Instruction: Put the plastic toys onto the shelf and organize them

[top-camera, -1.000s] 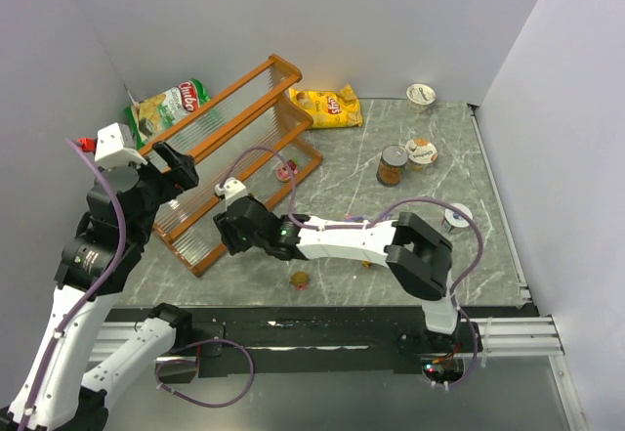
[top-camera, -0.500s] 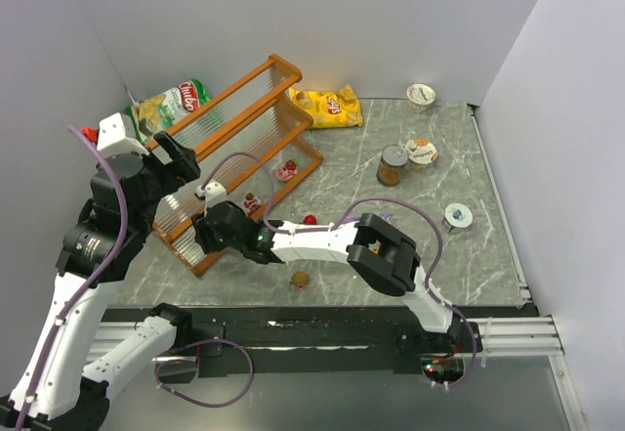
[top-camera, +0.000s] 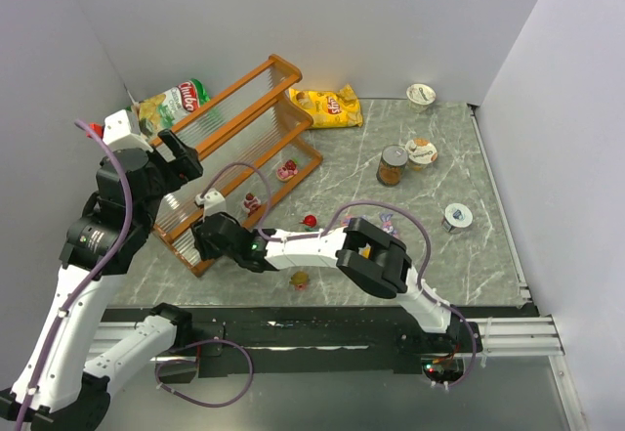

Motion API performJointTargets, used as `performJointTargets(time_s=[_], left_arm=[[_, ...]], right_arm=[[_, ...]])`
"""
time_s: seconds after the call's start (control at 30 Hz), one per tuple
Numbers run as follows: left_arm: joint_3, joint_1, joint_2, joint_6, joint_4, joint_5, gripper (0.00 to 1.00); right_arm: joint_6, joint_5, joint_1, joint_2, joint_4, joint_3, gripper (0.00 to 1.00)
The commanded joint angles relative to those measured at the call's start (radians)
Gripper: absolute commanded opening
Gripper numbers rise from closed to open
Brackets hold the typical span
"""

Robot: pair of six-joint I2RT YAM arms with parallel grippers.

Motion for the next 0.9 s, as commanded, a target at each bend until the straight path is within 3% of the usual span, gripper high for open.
performJointTargets(time_s=[0.0, 0.5, 0.87], left_arm=[[0.011, 0.003, -0.004, -0.010, 0.012, 0.008, 0.96], [-0.002, 0.003, -0.009, -0.010, 0.006, -0.006, 0.96], [-0.010, 0.003, -0.015, -0.012, 0.006, -0.012, 0.96]], right_arm=[[0.031, 0.041, 0.005, 0.040, 0.039, 0.053, 0.12], [0.025, 0.064, 0.004, 0.099, 0.012, 0.102, 0.21], [0.011, 0.050, 0.005, 0.122, -0.062, 0.156, 0.44]])
